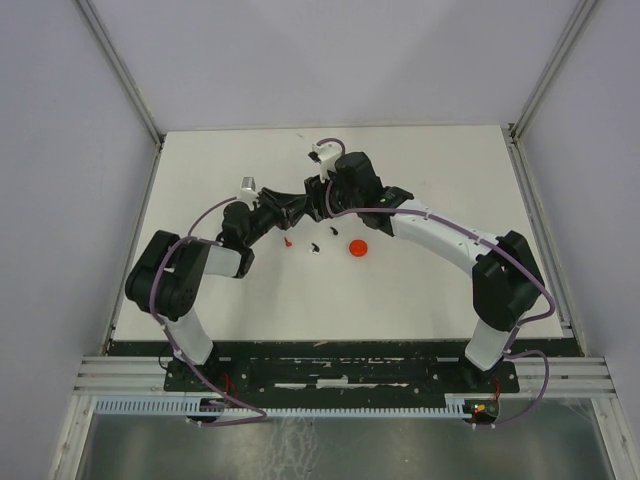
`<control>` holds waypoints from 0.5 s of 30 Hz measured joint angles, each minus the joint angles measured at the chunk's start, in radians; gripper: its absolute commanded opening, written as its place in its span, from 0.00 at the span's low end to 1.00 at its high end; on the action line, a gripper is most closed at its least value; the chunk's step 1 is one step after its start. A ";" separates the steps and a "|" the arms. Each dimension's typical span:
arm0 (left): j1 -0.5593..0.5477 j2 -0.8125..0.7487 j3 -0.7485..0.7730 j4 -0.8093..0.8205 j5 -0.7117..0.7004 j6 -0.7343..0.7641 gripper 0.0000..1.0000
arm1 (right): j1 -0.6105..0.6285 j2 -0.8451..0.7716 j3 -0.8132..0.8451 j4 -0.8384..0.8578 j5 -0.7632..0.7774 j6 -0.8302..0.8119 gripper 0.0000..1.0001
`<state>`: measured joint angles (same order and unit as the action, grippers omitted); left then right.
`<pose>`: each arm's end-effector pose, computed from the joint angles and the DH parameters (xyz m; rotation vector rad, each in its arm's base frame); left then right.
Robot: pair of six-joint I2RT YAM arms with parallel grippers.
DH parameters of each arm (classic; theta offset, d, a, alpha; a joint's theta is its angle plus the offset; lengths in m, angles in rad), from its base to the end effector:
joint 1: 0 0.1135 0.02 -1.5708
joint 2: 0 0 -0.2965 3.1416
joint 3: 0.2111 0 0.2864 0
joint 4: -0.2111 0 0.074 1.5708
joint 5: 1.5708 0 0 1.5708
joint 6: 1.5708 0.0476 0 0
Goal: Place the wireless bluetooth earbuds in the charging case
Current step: Adjust the earbud with the charging case.
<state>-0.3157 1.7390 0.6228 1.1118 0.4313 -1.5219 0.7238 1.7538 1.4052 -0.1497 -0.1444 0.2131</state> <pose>0.3396 -0.1319 0.1801 -0.7130 1.7427 -1.7004 0.3432 0.3124 0.3079 -0.6303 2.0497 0.7132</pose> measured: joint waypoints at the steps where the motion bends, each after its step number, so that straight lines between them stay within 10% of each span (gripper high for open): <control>1: -0.001 0.007 0.000 0.008 0.000 -0.008 0.03 | 0.001 0.000 0.000 0.000 0.008 0.003 0.58; 15: -0.001 0.019 -0.008 0.063 -0.003 -0.041 0.03 | 0.003 0.000 0.000 0.006 0.097 0.034 0.59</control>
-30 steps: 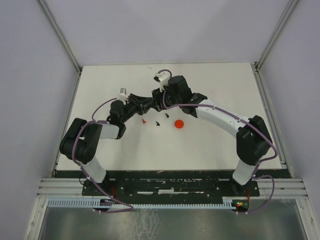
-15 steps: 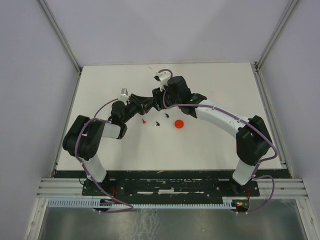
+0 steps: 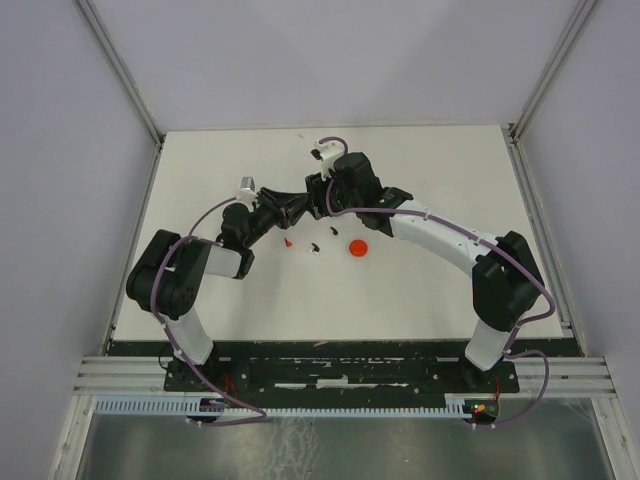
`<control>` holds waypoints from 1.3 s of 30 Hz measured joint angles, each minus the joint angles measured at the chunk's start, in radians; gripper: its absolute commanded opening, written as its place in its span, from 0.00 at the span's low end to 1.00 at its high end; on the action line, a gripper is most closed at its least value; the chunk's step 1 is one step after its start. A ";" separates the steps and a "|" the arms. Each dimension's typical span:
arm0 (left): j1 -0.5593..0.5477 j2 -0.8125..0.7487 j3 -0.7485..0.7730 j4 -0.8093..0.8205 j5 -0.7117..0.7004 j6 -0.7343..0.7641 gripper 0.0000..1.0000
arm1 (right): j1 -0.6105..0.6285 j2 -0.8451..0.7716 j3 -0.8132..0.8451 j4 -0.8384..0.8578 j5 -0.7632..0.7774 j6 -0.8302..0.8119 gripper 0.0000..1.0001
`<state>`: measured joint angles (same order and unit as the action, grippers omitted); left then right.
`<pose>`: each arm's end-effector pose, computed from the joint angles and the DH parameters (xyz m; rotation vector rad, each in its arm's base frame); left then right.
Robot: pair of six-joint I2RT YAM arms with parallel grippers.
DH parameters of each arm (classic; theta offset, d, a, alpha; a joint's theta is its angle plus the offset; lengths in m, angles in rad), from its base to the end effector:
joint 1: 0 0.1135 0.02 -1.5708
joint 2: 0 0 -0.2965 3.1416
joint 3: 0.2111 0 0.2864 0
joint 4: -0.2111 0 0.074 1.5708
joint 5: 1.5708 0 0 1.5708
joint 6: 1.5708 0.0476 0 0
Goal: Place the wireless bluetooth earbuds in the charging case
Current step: Adjust the earbud with the charging case.
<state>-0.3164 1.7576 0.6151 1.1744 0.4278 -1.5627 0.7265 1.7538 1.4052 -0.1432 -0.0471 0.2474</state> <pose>0.3390 -0.1318 0.1788 -0.7264 1.7060 -1.7399 0.3460 0.3104 0.3084 -0.5336 2.0583 0.6399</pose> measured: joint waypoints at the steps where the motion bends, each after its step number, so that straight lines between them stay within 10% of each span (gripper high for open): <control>1: 0.000 0.000 0.000 0.002 -0.001 0.000 0.03 | 0.000 0.000 0.000 0.000 0.003 0.001 0.59; 39: -0.005 -0.003 -0.014 0.002 -0.006 0.000 0.03 | 0.022 -0.008 -0.022 0.007 -0.072 0.017 0.57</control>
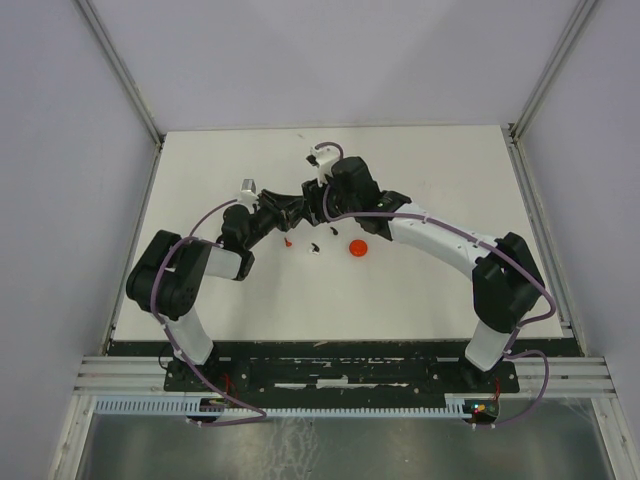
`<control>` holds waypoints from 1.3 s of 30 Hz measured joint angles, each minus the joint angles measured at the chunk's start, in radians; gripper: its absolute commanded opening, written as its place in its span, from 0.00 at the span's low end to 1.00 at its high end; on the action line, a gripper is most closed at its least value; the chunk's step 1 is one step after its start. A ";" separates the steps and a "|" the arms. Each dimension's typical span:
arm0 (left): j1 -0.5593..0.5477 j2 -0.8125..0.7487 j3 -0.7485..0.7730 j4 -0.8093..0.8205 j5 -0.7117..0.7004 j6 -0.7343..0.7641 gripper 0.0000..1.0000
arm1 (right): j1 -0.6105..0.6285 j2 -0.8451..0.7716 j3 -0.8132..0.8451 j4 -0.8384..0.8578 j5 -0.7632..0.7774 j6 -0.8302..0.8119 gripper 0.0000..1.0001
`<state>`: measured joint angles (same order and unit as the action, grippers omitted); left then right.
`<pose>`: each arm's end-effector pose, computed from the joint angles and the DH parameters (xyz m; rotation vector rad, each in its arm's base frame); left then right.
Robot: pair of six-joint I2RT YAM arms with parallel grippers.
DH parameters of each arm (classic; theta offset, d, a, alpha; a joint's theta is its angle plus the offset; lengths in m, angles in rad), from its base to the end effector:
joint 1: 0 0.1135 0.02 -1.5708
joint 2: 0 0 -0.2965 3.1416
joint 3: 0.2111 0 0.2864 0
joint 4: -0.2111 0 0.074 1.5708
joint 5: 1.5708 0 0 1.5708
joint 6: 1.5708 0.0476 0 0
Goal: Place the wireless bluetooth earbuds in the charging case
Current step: Adjust the earbud with the charging case, then pick up the earbud from the center of the board.
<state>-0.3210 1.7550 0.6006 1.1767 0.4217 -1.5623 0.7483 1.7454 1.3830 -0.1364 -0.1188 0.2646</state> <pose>0.3353 -0.1320 0.1758 -0.7349 1.7133 -1.7350 0.3341 0.3179 0.3043 -0.5887 2.0694 0.7313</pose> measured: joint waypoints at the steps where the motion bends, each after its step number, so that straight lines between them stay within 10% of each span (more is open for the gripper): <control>1: 0.000 0.000 0.000 0.000 0.000 0.000 0.03 | 0.002 0.000 0.000 0.000 -0.001 0.000 0.57; 24: 0.080 -0.055 -0.118 0.008 -0.059 0.000 0.03 | 0.009 -0.182 -0.091 -0.023 0.206 -0.039 0.57; 39: 0.174 -0.424 -0.275 -0.148 -0.187 0.049 0.03 | 0.053 0.089 -0.056 -0.192 0.049 -0.120 0.43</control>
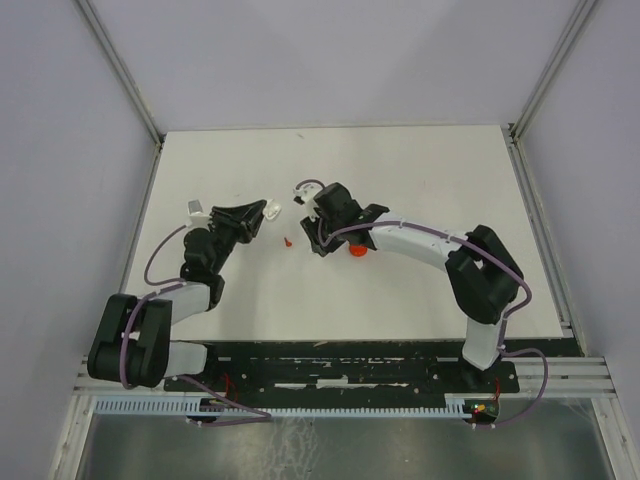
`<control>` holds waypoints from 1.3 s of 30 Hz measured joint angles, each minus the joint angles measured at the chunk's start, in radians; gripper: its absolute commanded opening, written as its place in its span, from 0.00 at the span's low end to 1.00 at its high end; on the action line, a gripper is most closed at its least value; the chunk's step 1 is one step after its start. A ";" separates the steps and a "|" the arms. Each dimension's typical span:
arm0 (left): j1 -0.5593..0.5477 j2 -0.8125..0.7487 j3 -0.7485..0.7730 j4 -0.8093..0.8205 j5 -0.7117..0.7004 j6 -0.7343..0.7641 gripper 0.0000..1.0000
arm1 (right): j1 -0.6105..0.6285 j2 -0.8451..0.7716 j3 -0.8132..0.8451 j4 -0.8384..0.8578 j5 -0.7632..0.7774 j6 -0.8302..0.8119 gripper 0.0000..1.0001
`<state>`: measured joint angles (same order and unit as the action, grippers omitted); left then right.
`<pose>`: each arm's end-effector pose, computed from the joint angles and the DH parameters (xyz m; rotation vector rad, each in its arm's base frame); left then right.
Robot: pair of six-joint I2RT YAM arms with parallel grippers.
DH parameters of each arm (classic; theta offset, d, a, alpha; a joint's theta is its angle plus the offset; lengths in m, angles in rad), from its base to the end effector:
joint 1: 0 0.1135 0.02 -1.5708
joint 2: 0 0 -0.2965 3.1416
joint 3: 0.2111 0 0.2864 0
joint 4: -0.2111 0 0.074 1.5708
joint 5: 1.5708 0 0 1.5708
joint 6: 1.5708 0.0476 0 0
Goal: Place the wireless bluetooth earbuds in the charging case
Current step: Pick up the earbud from the center of the board.
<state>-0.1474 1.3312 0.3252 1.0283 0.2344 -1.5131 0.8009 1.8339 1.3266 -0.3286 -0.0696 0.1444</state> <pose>0.2659 -0.0507 0.1998 -0.9362 1.4833 -1.4527 0.3126 0.3272 0.2261 -0.8275 2.3272 0.5093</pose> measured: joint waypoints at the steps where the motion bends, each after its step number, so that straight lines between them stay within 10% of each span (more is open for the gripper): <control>1: 0.010 -0.016 -0.004 -0.018 0.000 0.002 0.03 | 0.005 0.017 0.018 -0.006 -0.005 -0.010 0.43; 39: 0.091 -0.111 -0.054 -0.116 0.004 0.014 0.03 | 0.055 0.295 0.265 -0.110 0.079 -0.109 0.39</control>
<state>-0.0563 1.2201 0.2710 0.9123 0.2386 -1.4994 0.8555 2.1288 1.5913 -0.4385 0.0093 0.0357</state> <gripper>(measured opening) 0.316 0.393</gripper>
